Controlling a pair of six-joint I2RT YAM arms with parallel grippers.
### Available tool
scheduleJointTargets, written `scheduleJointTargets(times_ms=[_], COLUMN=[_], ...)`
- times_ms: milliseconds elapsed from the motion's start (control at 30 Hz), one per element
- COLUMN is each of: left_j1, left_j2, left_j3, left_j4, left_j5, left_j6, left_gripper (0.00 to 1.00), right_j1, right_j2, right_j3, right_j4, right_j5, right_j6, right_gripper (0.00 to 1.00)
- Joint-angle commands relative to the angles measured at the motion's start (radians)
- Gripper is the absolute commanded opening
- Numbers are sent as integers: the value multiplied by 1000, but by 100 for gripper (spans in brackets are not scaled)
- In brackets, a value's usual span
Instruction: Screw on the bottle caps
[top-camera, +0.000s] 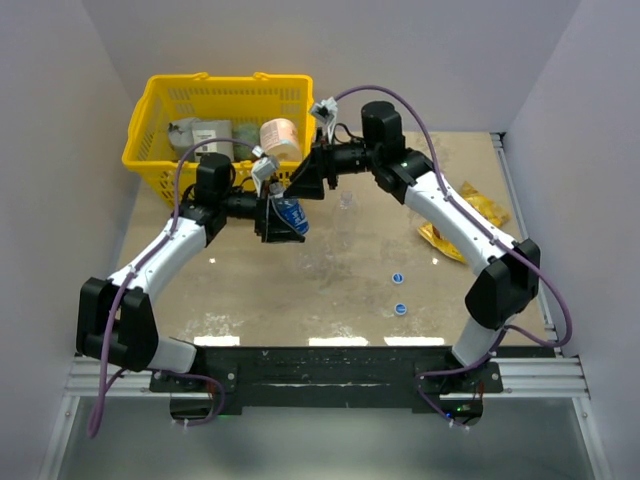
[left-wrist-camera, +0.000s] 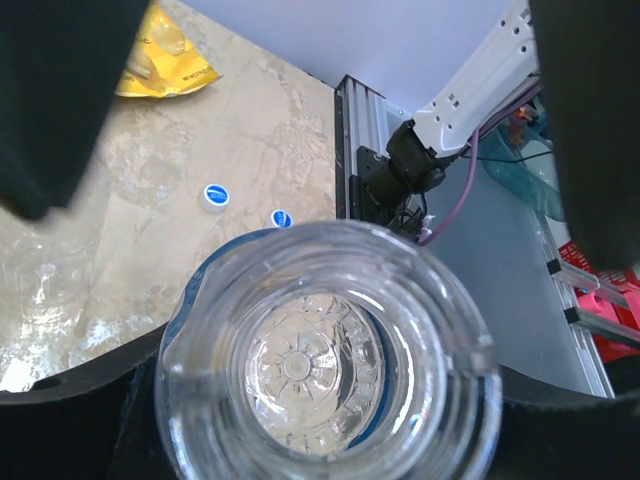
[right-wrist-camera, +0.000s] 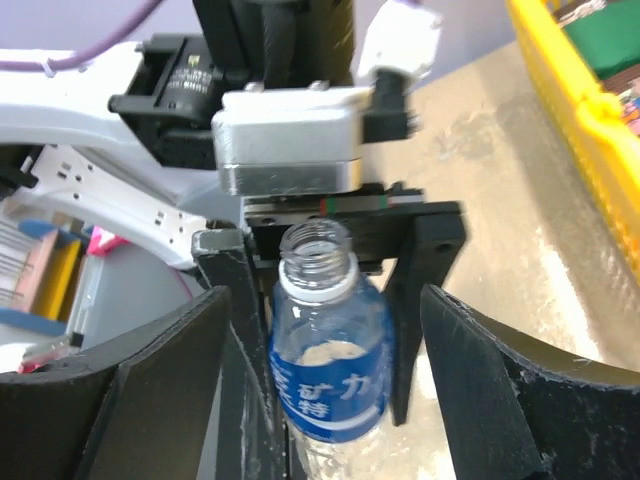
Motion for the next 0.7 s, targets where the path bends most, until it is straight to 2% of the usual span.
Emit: scheduleJointTargets(times_ms=[0, 67, 200, 400, 567, 667], left_j1=[-2, -2, -2, -2, -2, -4], left_j2=[-33, -34, -30, -30, -30, -30], left_j3=[-11, -11, -6, -8, -8, -8], left_j4=[16, 54, 86, 108, 112, 111], left_j5=[47, 43, 41, 37, 32, 35], left_j6=[26, 25, -13, -30, -33, -33], left_gripper=[1, 2, 2, 2, 2, 2], right_j1=[-37, -32, -24, 20, 49, 48], right_j2=[-29, -22, -6, 13, 43, 61], right_j3=[28, 45, 36, 64, 100, 102], right_j4=[121, 35, 52, 55, 12, 14], right_j5=[-46, -28, -49, -40, 17, 32], right_j6=[103, 8, 11, -1, -44, -32], right_gripper=[82, 79, 72, 78, 76, 72])
